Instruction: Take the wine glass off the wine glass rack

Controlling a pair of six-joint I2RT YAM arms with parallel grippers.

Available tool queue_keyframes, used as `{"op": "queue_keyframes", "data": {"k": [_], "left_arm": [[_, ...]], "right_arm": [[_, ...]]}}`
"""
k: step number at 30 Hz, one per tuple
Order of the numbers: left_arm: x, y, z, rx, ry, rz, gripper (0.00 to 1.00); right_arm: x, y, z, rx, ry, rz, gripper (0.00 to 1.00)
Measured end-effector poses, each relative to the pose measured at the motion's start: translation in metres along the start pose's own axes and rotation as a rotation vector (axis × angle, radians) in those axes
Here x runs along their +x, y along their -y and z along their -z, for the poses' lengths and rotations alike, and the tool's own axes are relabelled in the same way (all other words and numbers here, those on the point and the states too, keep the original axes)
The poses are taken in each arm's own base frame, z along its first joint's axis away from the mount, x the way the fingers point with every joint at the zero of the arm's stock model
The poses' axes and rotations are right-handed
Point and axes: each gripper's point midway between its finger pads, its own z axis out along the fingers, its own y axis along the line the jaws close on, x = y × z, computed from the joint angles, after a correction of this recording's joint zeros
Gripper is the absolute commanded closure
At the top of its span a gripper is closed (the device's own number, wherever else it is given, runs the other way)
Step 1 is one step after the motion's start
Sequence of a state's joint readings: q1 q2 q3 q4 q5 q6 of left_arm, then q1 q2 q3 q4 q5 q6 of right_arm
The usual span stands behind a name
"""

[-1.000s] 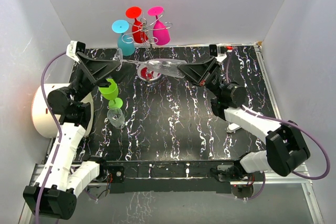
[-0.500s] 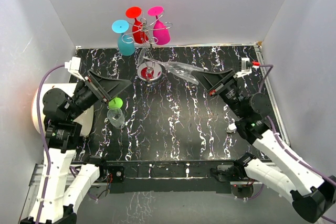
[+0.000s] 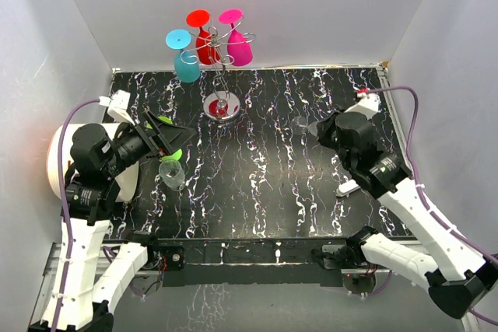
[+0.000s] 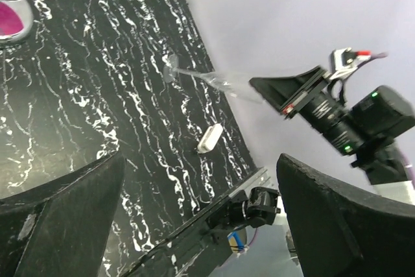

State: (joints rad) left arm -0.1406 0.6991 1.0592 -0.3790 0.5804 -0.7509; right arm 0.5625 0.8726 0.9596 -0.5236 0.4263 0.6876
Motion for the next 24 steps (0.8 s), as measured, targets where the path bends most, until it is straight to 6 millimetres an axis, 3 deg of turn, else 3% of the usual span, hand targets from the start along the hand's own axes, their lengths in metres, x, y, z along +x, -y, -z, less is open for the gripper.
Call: {"op": "queue_keyframes", "data": {"k": [6,12,17,24], "left_arm": [[0.000,-0.004,0.004,-0.034,0.002,-0.041,0.01],[0.001,-0.002,0.015,-0.052,0.011,-0.072,0.01],[-0.003,0.007,0.024,-0.052,0.030,-0.106,0.01],[0.000,0.008,0.032,-0.065,0.024,-0.113,0.01]], "right_arm": [[-0.031,-0.002,-0.016,0.138,0.005,0.174,1.00],[-0.027,-0.008,-0.059,0.235,-0.127,0.307,1.00],[-0.026,0.012,-0.098,0.302,-0.257,0.330,1.00],[-0.028,0.044,-0.131,0.379,-0.378,0.338,1.00]]}}
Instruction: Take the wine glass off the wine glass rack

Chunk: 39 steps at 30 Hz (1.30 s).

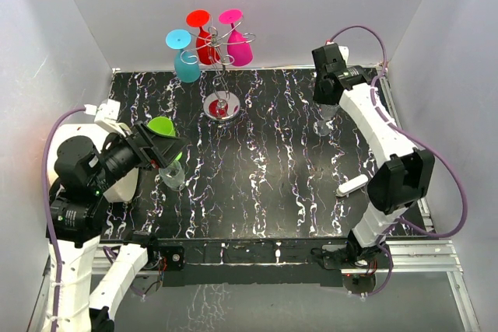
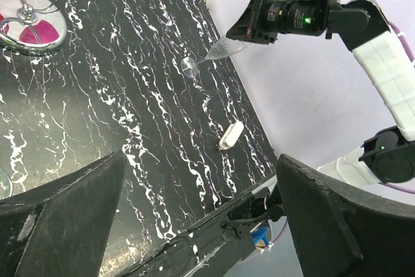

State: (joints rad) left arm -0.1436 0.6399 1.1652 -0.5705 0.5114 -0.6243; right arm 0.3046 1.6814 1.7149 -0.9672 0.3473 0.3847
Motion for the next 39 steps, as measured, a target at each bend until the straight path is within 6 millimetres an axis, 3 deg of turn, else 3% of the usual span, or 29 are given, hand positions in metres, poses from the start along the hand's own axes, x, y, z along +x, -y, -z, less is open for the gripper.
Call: {"op": "queue_keyframes", "data": {"k": [10,15,24,27,31,35,39], "left_arm": [[-0.002,0.006,0.009,-0.012,0.000,-0.014,0.01],[-0.002,0.005,0.010,-0.023,0.000,-0.014,0.01],[-0.001,-0.002,0.001,-0.049,-0.037,0.008,0.01],[-0.003,-0.006,-0.004,-0.068,-0.052,0.014,0.01],[-0.008,-0.014,-0.009,-0.120,-0.062,0.004,0.01],[-0.025,-0.019,-0.015,-0.177,-0.062,-0.029,0.01],[-0.040,-0.028,-0.025,-0.235,-0.065,-0.057,0.01]], "right_arm": [[0.000,0.008,-0.042,0.012,-0.096,0.024,0.99],[0.001,0.008,-0.048,0.002,-0.106,0.035,0.84],[0.001,0.005,-0.045,-0.036,-0.109,0.049,0.40],[-0.001,0.004,-0.034,-0.064,-0.092,0.048,0.29],[-0.020,-0.001,-0.002,-0.140,-0.011,0.032,0.12],[-0.038,-0.008,0.043,-0.262,0.099,0.021,0.03],[-0.044,-0.017,0.087,-0.400,0.198,0.014,0.02]]}}
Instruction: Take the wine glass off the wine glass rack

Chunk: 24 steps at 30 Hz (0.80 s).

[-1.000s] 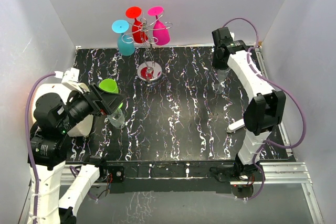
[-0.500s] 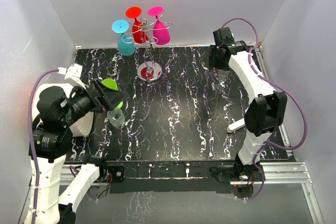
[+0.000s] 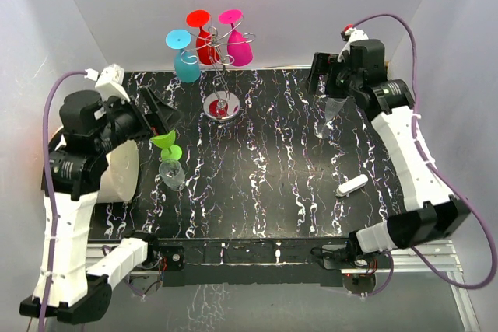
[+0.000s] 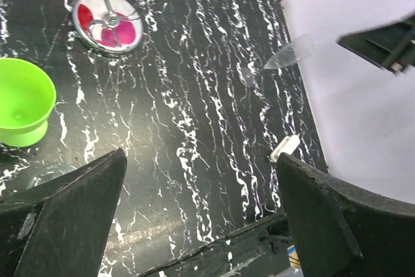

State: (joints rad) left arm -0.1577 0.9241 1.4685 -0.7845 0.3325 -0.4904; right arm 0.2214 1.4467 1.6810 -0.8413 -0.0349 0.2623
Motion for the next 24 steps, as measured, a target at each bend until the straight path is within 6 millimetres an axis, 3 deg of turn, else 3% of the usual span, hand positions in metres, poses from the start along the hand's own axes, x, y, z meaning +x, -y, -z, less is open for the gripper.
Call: {"op": "queue_keyframes", "data": {"k": [5,14,24], "left_arm": [[-0.015,-0.014,-0.025,-0.077,-0.023,-0.005,0.01],[-0.031,-0.040,-0.078,-0.173,-0.060,0.010,0.01],[-0.091,-0.055,-0.102,-0.191,0.090,0.044,0.01]], "right_arm": [[0.003,-0.024,0.023,-0.128,0.054,0.015,0.02],[0.043,-0.060,0.024,-0.252,-0.006,0.083,0.02],[0.029,-0.072,0.046,-0.316,0.081,0.102,0.02]]}}
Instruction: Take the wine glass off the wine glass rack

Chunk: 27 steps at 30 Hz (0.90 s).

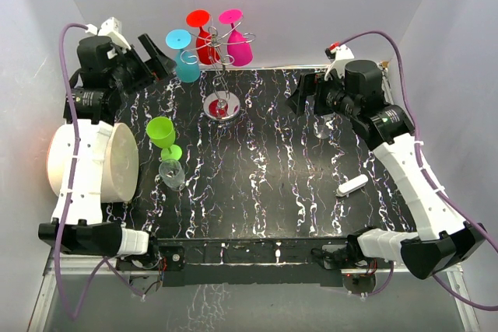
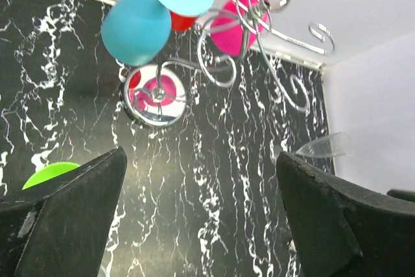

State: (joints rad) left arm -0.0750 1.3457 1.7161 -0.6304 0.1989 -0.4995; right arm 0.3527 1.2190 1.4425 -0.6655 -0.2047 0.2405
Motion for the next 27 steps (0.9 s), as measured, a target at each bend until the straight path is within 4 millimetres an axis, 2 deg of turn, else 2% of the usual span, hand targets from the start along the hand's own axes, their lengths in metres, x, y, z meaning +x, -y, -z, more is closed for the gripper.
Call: {"op": "queue_keyframes", "data": {"k": [6,10,12,18,27], "left_arm": [[-0.032,-0.020,-0.005,0.018,0.060,0.091,0.01],[-0.061,-0.044,-0.004,0.092,0.125,0.220,0.05],[-0.068,-0.056,-0.008,0.130,0.134,0.285,0.06],[-0.062,-0.075,-0.044,0.230,0.078,0.447,0.06],[-0.061,-0.068,-0.092,0.326,0.038,0.562,0.09]], "right_arm": [[0.003,0.000,-0.002,-0.011,0.015,0.003,0.02],[0.010,0.001,0.001,-0.014,0.026,-0.001,0.02],[0.009,-0.001,0.004,-0.019,0.043,-0.006,0.02],[-0.009,-0.007,0.012,-0.036,0.124,-0.001,0.02],[-0.020,-0.012,0.013,-0.060,0.175,-0.013,0.02]]}}
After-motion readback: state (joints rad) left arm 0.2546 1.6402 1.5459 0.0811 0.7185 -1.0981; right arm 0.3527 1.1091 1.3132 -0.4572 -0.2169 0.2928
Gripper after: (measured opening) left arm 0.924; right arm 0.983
